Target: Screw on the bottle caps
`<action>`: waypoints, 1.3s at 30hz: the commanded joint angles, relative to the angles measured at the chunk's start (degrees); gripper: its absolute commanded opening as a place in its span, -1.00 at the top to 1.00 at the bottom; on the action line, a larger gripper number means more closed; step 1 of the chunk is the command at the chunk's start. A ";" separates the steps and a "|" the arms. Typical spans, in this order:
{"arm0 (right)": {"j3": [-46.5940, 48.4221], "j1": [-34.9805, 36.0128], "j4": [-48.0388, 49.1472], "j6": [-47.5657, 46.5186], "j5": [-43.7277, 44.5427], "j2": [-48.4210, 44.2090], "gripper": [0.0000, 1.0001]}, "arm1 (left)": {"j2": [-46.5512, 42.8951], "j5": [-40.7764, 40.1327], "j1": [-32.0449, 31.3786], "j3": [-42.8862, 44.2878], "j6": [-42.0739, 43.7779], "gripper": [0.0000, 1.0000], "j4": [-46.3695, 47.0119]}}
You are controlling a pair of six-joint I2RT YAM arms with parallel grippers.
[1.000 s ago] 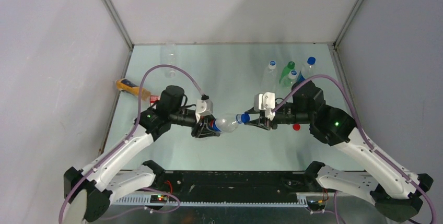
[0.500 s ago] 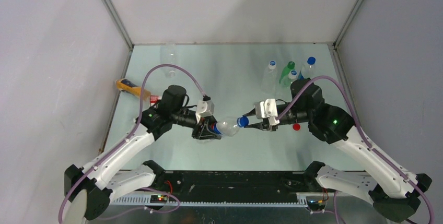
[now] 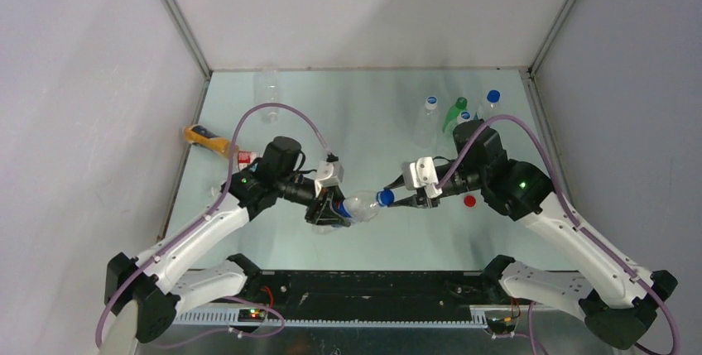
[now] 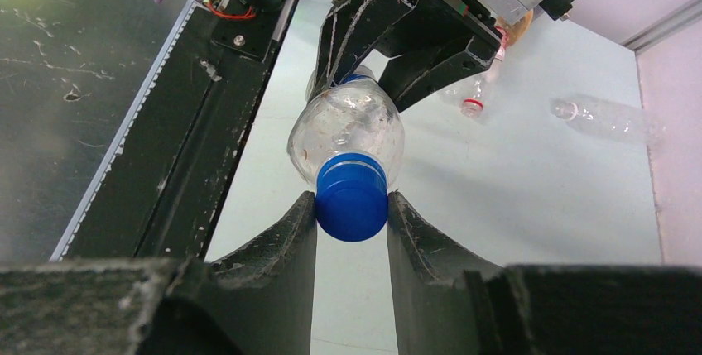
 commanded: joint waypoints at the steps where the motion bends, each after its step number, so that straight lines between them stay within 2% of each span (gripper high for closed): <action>1: 0.29 0.93 -0.43 -0.84 -1.69 2.28 0.89 | -0.55 1.86 -1.60 3.76 -0.68 0.23 6.58; 7: 0.31 1.16 1.02 2.20 -0.60 3.38 0.90 | -3.27 -1.93 -1.91 1.90 -1.02 0.31 9.17; 16: 0.29 1.75 7.52 16.03 1.79 4.30 0.94 | -8.60 -10.58 -2.80 -3.78 -1.44 0.34 19.35; 23: 0.30 2.82 5.67 25.01 6.99 6.05 0.95 | -9.99 -17.36 -3.68 -3.79 -0.98 0.36 23.36; 26: 0.29 3.00 5.16 27.39 9.95 6.06 0.96 | -10.53 -19.71 -4.07 -4.98 -4.29 0.37 28.03; 31: 0.29 2.96 5.59 32.45 14.10 6.31 1.00 | -11.20 -21.19 -4.27 -9.01 -12.83 0.41 41.11; 39: 0.31 1.47 8.66 44.40 15.87 6.77 1.00 | -12.18 -27.21 -4.93 -15.29 -20.00 0.43 52.57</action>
